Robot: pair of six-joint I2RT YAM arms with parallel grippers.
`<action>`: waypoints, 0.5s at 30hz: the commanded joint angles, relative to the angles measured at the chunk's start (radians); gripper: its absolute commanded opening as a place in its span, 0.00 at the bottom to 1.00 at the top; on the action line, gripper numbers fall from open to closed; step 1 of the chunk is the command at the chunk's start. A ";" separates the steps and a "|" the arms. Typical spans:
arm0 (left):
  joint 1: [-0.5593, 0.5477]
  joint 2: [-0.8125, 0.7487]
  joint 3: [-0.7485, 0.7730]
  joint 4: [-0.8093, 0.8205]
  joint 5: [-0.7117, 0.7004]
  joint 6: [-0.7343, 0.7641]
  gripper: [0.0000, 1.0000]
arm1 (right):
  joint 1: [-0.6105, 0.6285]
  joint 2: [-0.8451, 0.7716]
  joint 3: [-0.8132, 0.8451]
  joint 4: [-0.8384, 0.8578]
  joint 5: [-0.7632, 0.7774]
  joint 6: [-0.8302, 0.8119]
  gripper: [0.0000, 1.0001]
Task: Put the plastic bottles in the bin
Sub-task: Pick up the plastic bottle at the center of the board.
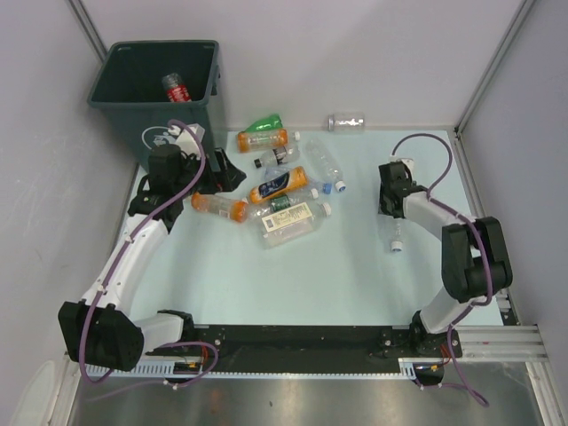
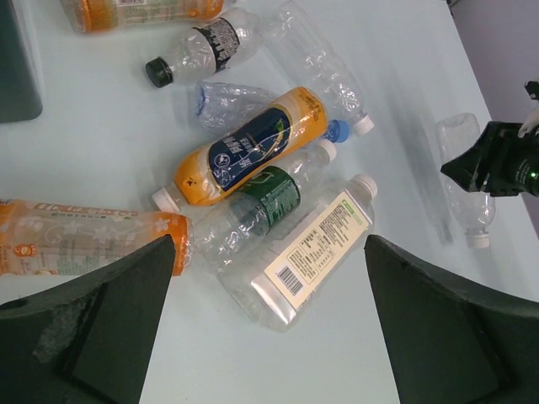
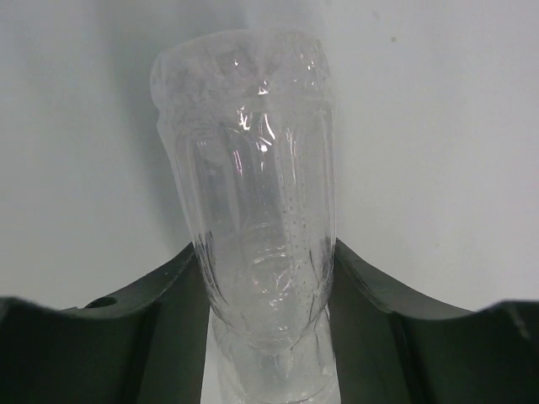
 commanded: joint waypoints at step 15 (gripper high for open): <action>-0.088 0.005 -0.090 0.355 0.569 -0.121 1.00 | 0.323 -0.478 -0.027 0.365 -0.505 0.500 0.41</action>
